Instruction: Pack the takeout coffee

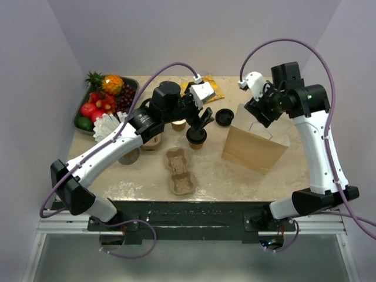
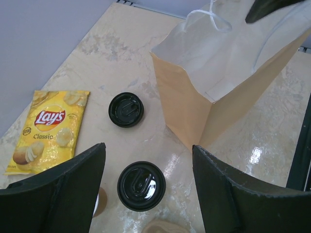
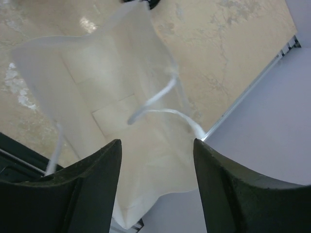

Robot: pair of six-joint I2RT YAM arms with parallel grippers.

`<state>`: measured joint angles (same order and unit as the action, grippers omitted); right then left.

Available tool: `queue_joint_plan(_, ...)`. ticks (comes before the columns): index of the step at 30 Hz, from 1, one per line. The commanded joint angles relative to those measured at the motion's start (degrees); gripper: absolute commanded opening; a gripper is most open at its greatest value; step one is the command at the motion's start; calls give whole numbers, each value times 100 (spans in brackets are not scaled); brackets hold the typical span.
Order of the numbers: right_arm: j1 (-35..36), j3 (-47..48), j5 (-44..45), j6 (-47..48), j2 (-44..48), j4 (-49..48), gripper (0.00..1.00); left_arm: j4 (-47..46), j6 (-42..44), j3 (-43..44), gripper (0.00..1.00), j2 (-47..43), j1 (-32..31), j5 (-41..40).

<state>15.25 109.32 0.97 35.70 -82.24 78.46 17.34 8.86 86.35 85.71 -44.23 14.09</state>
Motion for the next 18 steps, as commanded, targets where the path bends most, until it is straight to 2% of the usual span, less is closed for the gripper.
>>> queue_joint_plan(1,-837,625,-598,743,-318,73,62,-91,230,-13,76,-98,46,-37)
queue_joint_plan(5,-1707,828,-861,1552,-434,73,61,-3,423,31,76,-116,46,-64)
queue_joint_plan(7,-1770,688,-923,2141,-346,73,62,-3,502,49,76,-107,46,-99)
queue_joint_plan(18,-1815,-455,-1890,3881,375,-172,67,-12,450,-118,77,-116,81,24)
